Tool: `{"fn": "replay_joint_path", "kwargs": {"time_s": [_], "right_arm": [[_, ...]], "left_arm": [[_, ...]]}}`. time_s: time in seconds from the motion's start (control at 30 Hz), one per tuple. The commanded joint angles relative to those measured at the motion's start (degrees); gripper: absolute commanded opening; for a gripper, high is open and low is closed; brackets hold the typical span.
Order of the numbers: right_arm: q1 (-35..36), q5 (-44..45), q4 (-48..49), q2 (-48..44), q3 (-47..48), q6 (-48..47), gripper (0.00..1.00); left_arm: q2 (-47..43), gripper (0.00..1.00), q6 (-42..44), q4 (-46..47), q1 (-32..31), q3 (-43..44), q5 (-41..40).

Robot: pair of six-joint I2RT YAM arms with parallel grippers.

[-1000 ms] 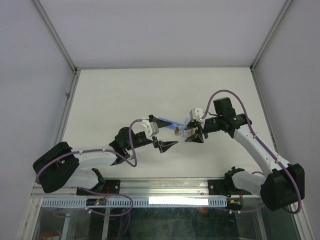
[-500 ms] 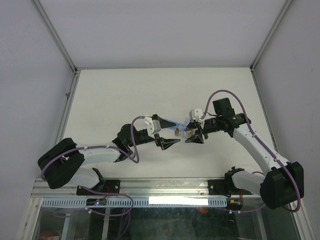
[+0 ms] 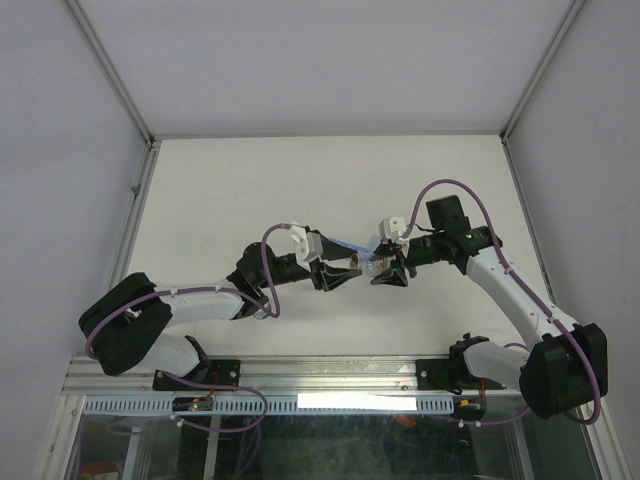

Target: Sort the pills into containers

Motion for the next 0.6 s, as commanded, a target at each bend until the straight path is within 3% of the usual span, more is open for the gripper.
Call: {"fn": "replay_joint_path", "kwargs": {"time_s": [0.0, 0.1, 0.13, 0.37, 0.47, 0.5, 0.57], "right_arm": [[-0.1, -2.1, 0.6, -0.2, 1.2, -0.8, 0.00], [-0.2, -1.5, 1.1, -0.2, 1.2, -0.1, 0.00], [-0.2, -1.2, 1.4, -0.1, 1.2, 0.3, 0.00], [-0.2, 1.3, 4.0, 0.4, 1.2, 3.7, 0.00], [-0.2, 1.6, 4.7, 0.4, 1.2, 4.6, 0.00], [-0.2, 1.6, 4.8, 0.3, 1.1, 4.8, 0.00], [-0.2, 1.4, 4.8, 0.3, 1.2, 4.9, 0.00]], "left_arm": [[-0.2, 0.21, -3.7, 1.3, 0.7, 2.8, 1.8], [-1.4, 0.02, -11.7, -1.7, 0.7, 3.7, -1.0], [-1.9, 0.00, -15.1, -4.0, 0.7, 4.3, -3.2], [-6.5, 0.00, -37.8, -16.7, -2.1, 4.6, -25.6], [-7.1, 0.00, -43.0, -20.2, -3.8, 5.9, -29.0], [-7.1, 0.03, -44.1, -20.5, -3.8, 6.4, -28.2], [-7.0, 0.23, -44.2, -20.3, -3.9, 7.1, -26.0]]}}
